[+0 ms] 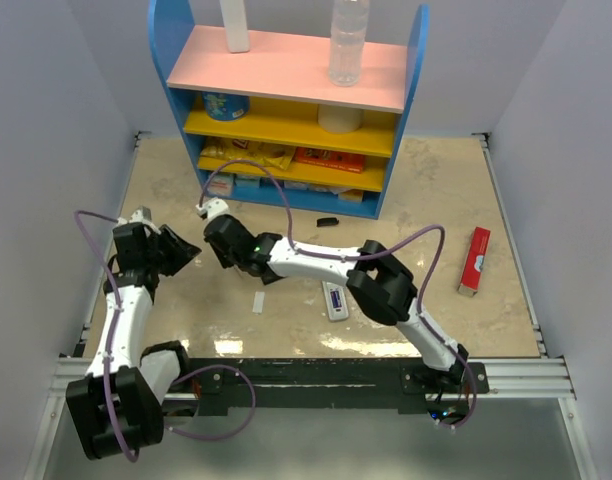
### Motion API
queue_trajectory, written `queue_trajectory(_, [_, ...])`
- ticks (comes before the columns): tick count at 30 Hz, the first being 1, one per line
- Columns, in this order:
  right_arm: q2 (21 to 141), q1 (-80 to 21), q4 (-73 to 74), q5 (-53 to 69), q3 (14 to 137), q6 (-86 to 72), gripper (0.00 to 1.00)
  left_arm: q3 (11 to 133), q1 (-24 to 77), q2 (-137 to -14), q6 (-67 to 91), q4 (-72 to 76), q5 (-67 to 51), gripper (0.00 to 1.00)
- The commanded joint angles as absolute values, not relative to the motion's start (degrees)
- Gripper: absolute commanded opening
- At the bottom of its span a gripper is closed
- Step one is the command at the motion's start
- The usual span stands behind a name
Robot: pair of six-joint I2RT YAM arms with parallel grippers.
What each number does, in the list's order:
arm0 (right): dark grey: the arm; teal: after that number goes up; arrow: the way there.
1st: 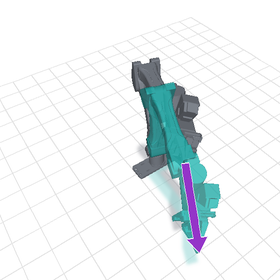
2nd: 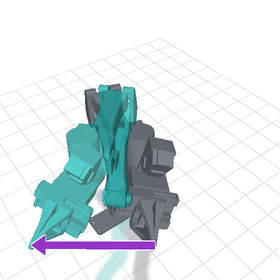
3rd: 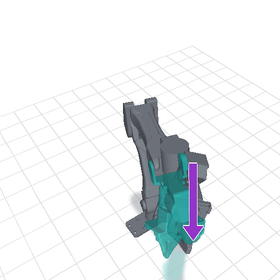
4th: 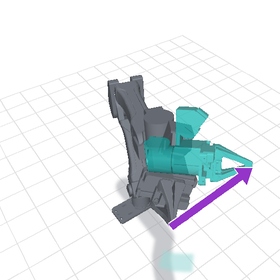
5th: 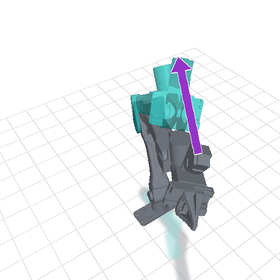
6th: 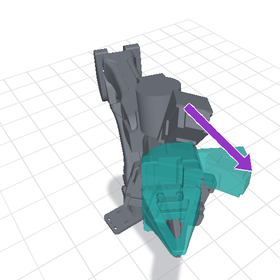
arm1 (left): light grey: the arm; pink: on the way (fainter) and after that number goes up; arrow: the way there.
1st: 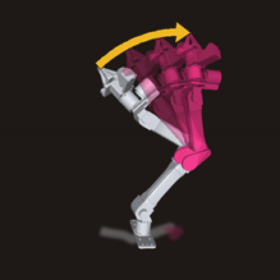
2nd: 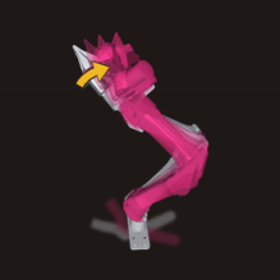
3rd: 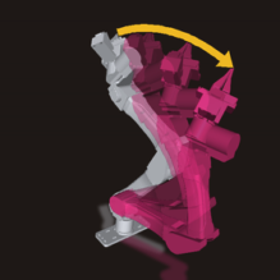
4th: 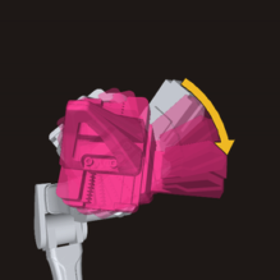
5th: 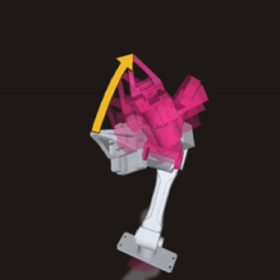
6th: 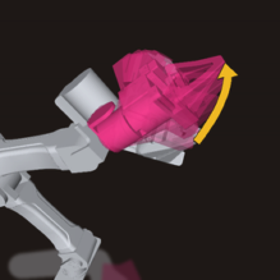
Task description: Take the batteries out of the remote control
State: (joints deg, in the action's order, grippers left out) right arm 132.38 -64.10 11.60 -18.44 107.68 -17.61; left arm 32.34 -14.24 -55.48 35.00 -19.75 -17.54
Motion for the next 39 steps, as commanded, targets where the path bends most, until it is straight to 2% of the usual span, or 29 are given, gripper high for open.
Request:
queue_trajectory(1, [121.22, -61.79, 13.09, -24.86, 103.55, -26.96, 0.00, 30.24, -14.50, -50.11, 32.08, -12.93, -31.87, 0.39])
queue_trajectory(4, [115.85, -61.17, 12.23, -25.22, 98.64, -30.74, 0.00, 27.87, -13.72, -46.77, 33.83, -7.93, -40.56, 0.38])
queue_trajectory(7, [111.28, -61.00, 10.99, -25.40, 94.76, -33.30, 0.00, 24.36, -10.56, -45.10, 38.57, 3.20, -46.05, 0.38])
queue_trajectory(12, [105.21, -61.00, 8.88, -25.49, 90.10, -35.50, 0.00, 23.56, -0.64, -45.35, 41.74, 9.57, -45.70, 0.38])
queue_trajectory(22, [98.09, -61.00, 4.31, -24.35, 81.57, -38.05, 0.00, 20.13, 3.51, -44.21, 48.07, 21.60, -47.20, 0.42])
queue_trajectory(34, [92.29, -61.00, -1.40, -21.62, 75.06, -42.10, 0.00, 21.09, 11.60, -49.39, 47.55, 23.20, -44.03, 0.42])
queue_trajectory(37, [90.62, -61.00, -3.07, -21.27, 72.95, -43.15, 0.00, 22.23, 12.74, -50.97, 47.03, 22.85, -43.86, 0.37])
queue_trajectory(39, [89.65, -61.00, -3.51, -20.40, 72.07, -43.42, 0.00, 22.94, 13.18, -51.41, 46.24, 22.07, -43.77, 0.28])
